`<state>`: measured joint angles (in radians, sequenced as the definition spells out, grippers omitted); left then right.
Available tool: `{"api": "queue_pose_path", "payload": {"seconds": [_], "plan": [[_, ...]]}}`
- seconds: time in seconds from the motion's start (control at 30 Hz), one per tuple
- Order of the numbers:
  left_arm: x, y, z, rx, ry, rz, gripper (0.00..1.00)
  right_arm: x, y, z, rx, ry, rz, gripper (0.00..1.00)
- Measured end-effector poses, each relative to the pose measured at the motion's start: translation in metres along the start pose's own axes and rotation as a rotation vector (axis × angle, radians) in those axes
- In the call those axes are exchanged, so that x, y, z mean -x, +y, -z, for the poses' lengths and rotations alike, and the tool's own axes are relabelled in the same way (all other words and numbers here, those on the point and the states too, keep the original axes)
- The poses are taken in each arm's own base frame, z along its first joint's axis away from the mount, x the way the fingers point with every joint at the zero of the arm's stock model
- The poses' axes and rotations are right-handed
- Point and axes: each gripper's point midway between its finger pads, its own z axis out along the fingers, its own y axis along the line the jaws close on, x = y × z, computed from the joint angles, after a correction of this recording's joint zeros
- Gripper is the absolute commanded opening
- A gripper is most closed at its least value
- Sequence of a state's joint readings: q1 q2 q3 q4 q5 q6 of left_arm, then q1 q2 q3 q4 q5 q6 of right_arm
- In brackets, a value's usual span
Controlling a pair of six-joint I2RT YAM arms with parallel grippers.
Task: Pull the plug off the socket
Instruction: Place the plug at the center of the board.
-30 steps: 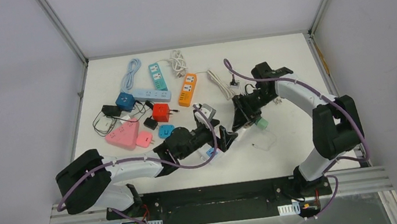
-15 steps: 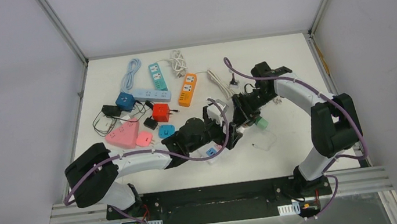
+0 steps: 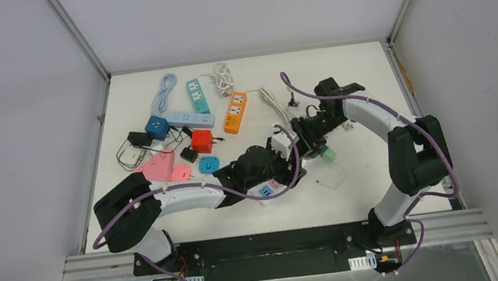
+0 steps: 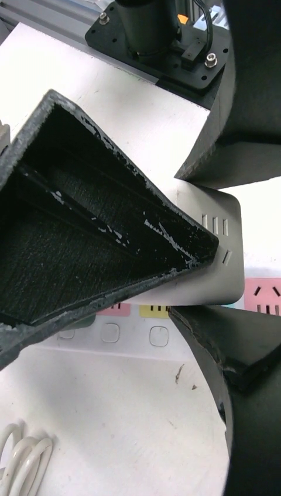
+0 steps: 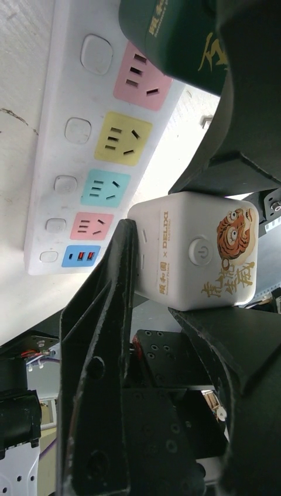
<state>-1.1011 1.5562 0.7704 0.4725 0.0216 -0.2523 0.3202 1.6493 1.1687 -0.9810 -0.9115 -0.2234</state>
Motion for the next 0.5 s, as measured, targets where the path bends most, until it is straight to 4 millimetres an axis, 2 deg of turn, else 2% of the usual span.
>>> {"api": "queue_pose_path", "payload": {"seconds": [0.1,0.2,0.33,0.43,0.47,0.5], "plan": [[-0.0002,-0.0027,-0.0012,-0.006,0.009,-0.016,0.31,-0.0002,-0.0006,-0.0001,0.000,0.003,-0.016,0.01],[-0.0008,-0.0048,-0.0021,-0.010,0.018,-0.030,0.00,-0.0011,-0.0013,-0.0001,0.004,0.010,-0.028,0.10],[-0.0019,-0.0042,-0.0019,-0.008,0.024,-0.036,0.00,-0.0011,-0.0019,-0.0008,0.013,0.021,-0.033,0.30],[-0.0020,-0.0042,-0.0019,-0.009,0.024,-0.036,0.00,-0.0017,-0.0019,-0.0009,0.014,0.024,-0.035,0.56],[-0.0021,-0.0042,-0.0018,-0.009,0.024,-0.036,0.00,-0.0021,-0.0018,-0.0009,0.014,0.025,-0.035,0.84],[-0.0025,-0.0040,-0.0015,-0.009,0.024,-0.036,0.00,-0.0024,-0.0018,-0.0008,0.014,0.026,-0.036,0.98]]}}
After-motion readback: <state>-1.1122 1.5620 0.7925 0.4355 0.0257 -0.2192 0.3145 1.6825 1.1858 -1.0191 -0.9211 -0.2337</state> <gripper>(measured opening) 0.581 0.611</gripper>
